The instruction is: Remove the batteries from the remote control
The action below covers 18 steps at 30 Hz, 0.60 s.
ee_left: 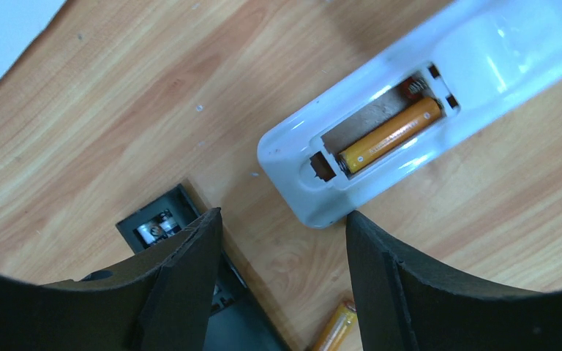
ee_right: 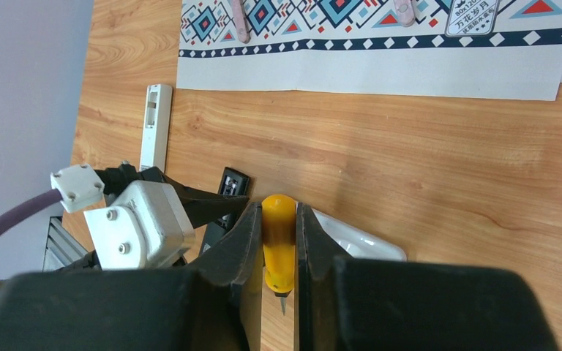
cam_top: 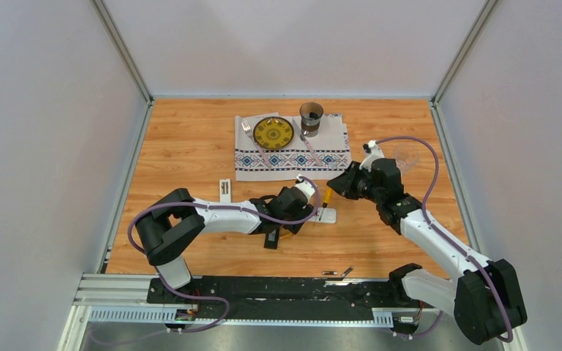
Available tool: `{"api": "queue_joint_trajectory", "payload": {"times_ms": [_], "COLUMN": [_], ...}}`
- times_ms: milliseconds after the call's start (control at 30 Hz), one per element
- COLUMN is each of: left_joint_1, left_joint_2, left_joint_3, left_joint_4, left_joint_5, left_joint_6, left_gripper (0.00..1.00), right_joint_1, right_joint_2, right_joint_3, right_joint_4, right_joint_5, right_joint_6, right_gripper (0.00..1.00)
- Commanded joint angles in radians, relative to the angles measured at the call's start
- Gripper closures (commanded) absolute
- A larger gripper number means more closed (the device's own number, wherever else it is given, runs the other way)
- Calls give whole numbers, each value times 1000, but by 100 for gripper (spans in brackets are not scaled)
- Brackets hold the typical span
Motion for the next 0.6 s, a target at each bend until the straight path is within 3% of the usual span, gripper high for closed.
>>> {"api": "queue_joint_trajectory", "payload": {"times_ms": [0,367,567], "left_joint_1": [36,60,60], "left_joint_2": [0,104,49], "left_joint_3": [12,153,95], "left_joint_4": [11,-5,43], "left_joint_5": [6,81,143], "left_joint_6": [-12,15,-25], "left_gripper": [31,34,37], "right_joint_1": [-6,-8,-6], "right_joint_2": [21,55,84], "right_joint_3": [46,66,63], "right_joint_4": [64,64,92], "right_joint_5": [6,30,72], "right_joint_6": [-18,-32,-15], "right_gripper": [100,100,100]}}
